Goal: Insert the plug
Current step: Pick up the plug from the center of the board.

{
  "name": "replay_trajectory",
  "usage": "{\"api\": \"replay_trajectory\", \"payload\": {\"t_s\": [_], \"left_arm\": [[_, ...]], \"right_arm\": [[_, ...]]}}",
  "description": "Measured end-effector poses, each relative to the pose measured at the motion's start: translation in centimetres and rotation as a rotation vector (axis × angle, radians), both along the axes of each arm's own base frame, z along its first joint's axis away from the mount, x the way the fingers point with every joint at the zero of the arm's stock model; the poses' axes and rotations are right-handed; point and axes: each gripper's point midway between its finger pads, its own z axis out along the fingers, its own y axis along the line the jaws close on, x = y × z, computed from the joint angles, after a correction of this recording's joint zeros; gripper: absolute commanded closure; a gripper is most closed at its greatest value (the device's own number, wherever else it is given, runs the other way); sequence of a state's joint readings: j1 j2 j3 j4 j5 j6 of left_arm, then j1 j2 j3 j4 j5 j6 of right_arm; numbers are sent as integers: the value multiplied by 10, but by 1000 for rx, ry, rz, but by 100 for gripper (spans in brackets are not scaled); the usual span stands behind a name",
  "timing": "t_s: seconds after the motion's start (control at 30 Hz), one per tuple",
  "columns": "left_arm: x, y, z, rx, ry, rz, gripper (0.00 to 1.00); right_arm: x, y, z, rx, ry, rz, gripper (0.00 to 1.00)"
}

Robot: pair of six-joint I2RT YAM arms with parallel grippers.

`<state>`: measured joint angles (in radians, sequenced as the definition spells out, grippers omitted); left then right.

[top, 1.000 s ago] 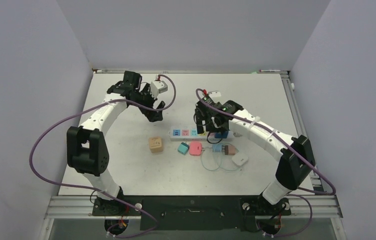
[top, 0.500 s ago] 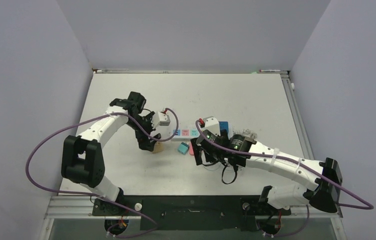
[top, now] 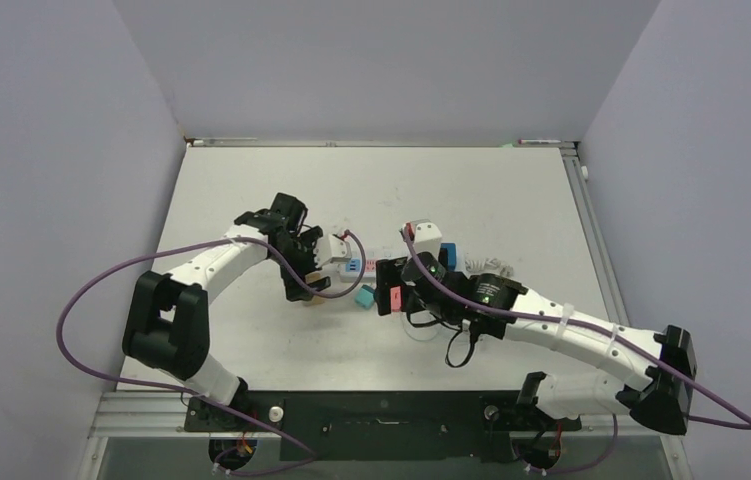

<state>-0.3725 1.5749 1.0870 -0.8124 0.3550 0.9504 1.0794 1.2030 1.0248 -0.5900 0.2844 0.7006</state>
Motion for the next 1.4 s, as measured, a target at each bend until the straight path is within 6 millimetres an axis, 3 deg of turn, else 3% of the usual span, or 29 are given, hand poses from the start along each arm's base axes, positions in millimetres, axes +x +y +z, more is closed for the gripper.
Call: {"api": "replay_trajectory", "payload": {"t_s": [0.1, 0.3, 0.47, 0.6, 0.67, 0.77, 0.93, 0.97, 1.07, 1.23, 1.33, 1.4], "left_arm": [[3, 0, -4, 3, -19, -5, 25], [-7, -2, -18, -14, -5, -41, 37], [-13, -7, -24, -9, 4, -92, 83], [-13, -7, -22, -23, -4, -104, 100], [-14, -6, -14, -56, -6, -107, 100], [-12, -1, 22, -147, -20, -102, 100], [20, -5, 146, -336, -253, -166, 100], [22, -12, 177, -388, -313, -194, 100], [8, -30, 235, -526, -408, -256, 100], [-27, -49, 284, -712, -443, -299, 100], [-41, -62, 300, -778, -449, -347, 100], [-50, -71, 308, -813, -442, -375, 100]], "right_arm": [[3, -2, 10, 61, -1, -15, 10], [20, -20, 14, 175, 40, -79, 10], [27, -20, 17, 229, 73, -72, 10], [26, -11, 19, 266, 93, -33, 10], [25, -7, 21, 288, 104, -17, 10], [32, -2, 32, 361, 110, -12, 10], [50, 5, 57, 538, 107, -14, 10], [52, 9, 62, 575, 102, -2, 10], [52, 25, 87, 691, 78, 65, 10], [47, 42, 141, 890, 3, 185, 10], [39, 47, 174, 1013, -51, 264, 10], [34, 48, 185, 1074, -65, 303, 10]]}}
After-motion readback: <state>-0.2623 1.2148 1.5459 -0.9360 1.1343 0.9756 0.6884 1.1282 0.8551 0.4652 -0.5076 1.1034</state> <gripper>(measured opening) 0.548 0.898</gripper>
